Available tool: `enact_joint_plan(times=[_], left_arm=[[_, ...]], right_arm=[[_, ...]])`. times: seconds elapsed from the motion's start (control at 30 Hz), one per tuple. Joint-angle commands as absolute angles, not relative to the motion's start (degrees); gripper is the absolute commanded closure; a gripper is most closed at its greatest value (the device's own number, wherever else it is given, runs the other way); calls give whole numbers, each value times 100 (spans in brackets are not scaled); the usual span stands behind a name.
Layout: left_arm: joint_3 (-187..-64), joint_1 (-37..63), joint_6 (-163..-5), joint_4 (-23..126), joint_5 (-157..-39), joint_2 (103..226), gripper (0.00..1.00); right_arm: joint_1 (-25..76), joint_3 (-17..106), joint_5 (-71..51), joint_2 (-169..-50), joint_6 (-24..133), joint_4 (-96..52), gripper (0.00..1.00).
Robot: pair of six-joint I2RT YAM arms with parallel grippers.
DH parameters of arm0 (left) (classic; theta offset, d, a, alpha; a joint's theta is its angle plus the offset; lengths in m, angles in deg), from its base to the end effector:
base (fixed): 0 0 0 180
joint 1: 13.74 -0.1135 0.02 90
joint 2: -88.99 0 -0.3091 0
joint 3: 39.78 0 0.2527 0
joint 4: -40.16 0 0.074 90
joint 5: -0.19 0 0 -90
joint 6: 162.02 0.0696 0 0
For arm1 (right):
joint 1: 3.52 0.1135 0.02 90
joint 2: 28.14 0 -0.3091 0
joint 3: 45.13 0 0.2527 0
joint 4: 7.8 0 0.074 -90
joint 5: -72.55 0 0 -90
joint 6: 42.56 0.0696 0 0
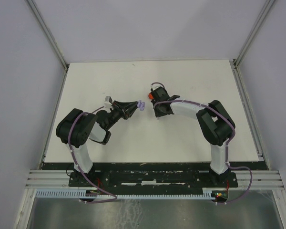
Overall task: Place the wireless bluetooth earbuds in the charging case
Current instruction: Pick up the earbud from the center of the board, then place the earbud in the charging case.
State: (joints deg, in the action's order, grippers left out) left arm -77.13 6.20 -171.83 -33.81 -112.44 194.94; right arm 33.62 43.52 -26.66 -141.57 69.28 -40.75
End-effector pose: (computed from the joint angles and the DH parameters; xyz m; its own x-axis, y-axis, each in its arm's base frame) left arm 0.3056 -0.1393 0.1884 -0.6800 -0.7208 0.1341 -0.0283 -0.1570 -0.9872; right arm 0.3643 0.2619 0.1705 -0.8220 -0.1619 -0.5459 -0.2392 0.9682 0.0730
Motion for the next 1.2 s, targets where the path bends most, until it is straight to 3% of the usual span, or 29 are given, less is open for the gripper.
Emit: enact_joint_plan(times=[0.0,1.17], left_arm=[[-7727,596,-16976,-4521,-11287,19498,97],[-7739,603,-16976,-4524,-11335,19546,97]], right_arm=[[3341,4578,-2640,-14082,6942,-4159,81],[3342,3645,-3142,-12742,6684,-3014,92]])
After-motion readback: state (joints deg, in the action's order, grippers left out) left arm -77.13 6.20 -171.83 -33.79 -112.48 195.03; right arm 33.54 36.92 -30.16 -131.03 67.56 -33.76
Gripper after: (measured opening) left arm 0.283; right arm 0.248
